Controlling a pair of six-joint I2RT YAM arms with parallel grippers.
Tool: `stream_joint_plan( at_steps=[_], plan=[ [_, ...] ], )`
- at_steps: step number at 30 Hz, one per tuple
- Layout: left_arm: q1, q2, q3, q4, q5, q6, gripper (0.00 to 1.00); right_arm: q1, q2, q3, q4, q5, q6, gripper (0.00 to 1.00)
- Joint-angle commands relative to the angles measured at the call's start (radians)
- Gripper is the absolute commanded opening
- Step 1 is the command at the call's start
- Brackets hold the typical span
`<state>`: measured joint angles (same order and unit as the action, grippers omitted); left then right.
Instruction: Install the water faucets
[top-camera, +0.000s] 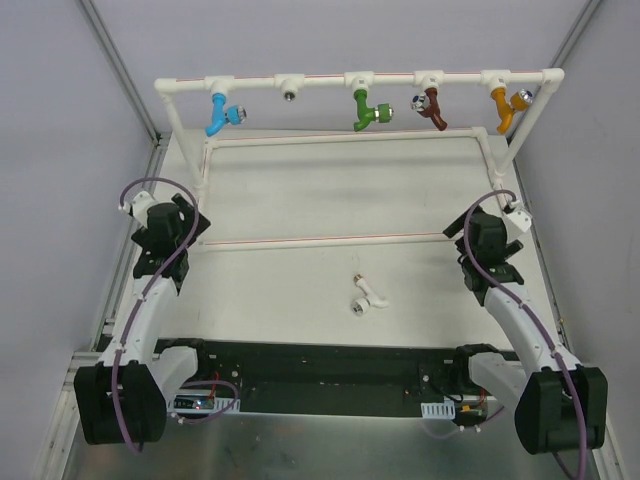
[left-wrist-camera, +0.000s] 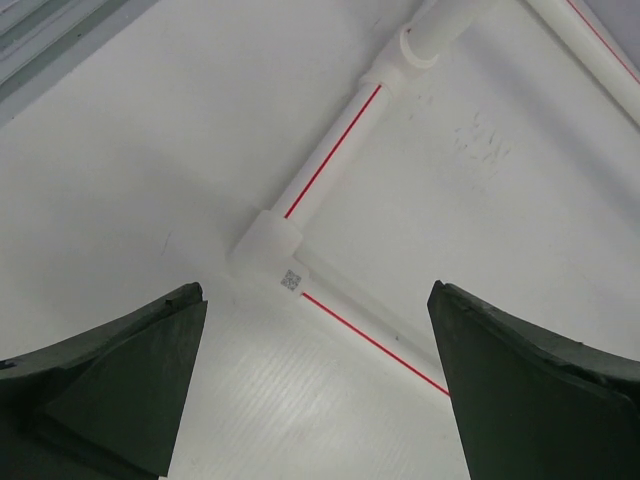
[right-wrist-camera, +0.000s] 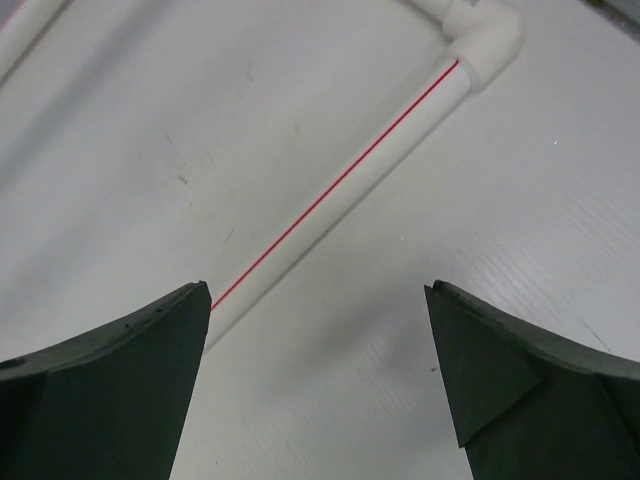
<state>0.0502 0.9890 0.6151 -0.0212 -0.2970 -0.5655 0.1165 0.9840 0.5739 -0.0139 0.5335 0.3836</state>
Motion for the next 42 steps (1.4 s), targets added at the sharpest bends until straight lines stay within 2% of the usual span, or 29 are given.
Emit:
stream_joint_plan(
  at_steps=[1,2,4,7,10,14,18,20,25,31,42],
  plan=[
    [0.013,-0.036,0.063,-0.088,0.198,-0.054,0.96,-0.003,-0.051,0.05,-0.162,-0.173,0.008,0.99],
    [0.005,-0.029,0.074,-0.095,0.32,-0.05,0.95,0.003,-0.057,0.055,-0.184,-0.196,0.03,0.99],
    [-0.047,-0.024,0.097,-0.13,0.371,-0.05,0.93,0.047,-0.062,0.075,-0.259,-0.222,0.072,0.99],
    [-0.281,-0.046,0.113,-0.219,0.235,-0.027,0.92,0.234,-0.102,0.067,-0.351,-0.147,0.158,0.99],
    [-0.534,-0.055,0.107,-0.273,0.119,-0.094,0.91,0.441,-0.14,0.041,-0.434,-0.066,0.303,0.99],
    [-0.729,-0.01,0.087,-0.279,0.085,-0.223,0.84,0.586,-0.156,0.011,-0.52,-0.119,0.481,0.9],
    [-0.852,0.065,0.077,-0.283,0.056,-0.318,0.81,0.731,-0.171,-0.02,-0.531,-0.136,0.647,0.82],
    [-0.875,0.091,0.078,-0.281,0.05,-0.347,0.81,0.797,-0.16,-0.023,-0.525,-0.119,0.711,0.81],
    [-0.882,0.099,0.077,-0.281,0.056,-0.387,0.81,0.88,-0.001,0.027,-0.486,-0.113,0.755,0.79],
    [-0.882,0.045,0.058,-0.283,0.065,-0.401,0.81,0.888,0.145,0.04,-0.388,-0.144,0.811,0.76],
    [-0.883,-0.027,-0.001,-0.283,0.076,-0.43,0.8,0.89,0.268,0.037,-0.253,-0.205,0.874,0.68]
  ],
)
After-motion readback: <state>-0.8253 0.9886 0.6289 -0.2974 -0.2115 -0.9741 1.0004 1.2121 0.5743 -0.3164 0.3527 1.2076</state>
